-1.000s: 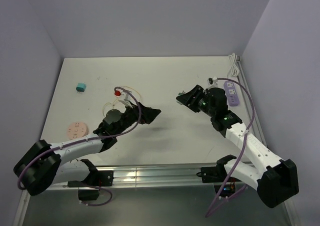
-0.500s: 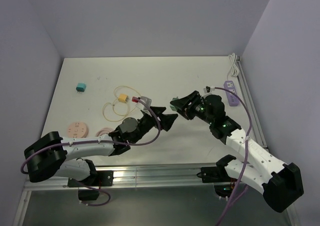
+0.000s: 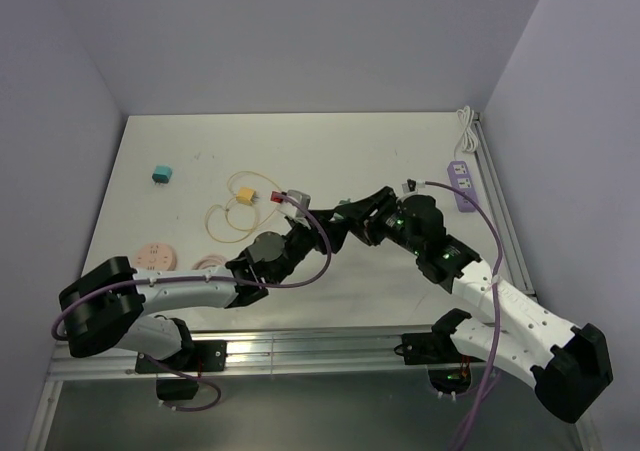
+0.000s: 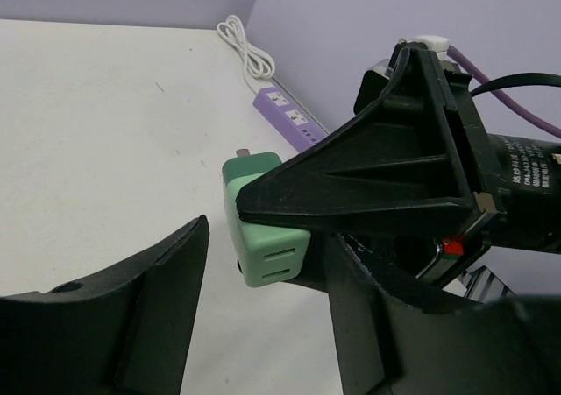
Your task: Insert the plug
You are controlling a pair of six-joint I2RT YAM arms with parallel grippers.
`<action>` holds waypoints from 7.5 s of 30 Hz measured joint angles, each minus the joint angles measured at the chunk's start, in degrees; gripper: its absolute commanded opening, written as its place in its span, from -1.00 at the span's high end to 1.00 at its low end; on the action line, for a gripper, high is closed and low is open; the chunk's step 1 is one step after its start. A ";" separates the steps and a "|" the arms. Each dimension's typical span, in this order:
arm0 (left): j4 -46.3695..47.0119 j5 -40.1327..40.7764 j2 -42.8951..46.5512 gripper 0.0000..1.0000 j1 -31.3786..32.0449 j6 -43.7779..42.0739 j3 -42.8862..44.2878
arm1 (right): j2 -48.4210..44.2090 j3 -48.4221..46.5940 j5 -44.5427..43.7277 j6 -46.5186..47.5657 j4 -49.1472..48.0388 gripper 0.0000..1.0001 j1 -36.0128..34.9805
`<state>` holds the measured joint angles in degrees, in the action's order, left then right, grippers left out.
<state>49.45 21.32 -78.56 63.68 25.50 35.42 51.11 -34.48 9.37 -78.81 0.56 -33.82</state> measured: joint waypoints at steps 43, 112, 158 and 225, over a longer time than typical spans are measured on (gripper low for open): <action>-4.81 2.99 3.82 0.99 -0.72 1.33 -0.52 | -3.19 -0.59 -7.48 6.32 3.58 -0.73 -5.42; -99.19 -27.04 12.26 0.99 -72.46 22.60 26.53 | 16.85 -4.00 -13.81 45.57 16.11 -0.68 -5.42; -110.14 -20.13 -10.32 0.99 -89.81 33.11 30.42 | 14.88 -0.20 -15.52 45.03 11.76 -0.64 -7.02; -101.20 -25.44 -11.02 0.99 -93.96 27.34 24.44 | 14.62 0.22 -15.41 45.03 11.02 -0.64 -7.19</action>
<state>-51.75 -4.12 -89.58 -30.28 52.84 59.86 65.73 -34.26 -6.04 -33.78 11.57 -41.01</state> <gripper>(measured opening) 0.345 0.819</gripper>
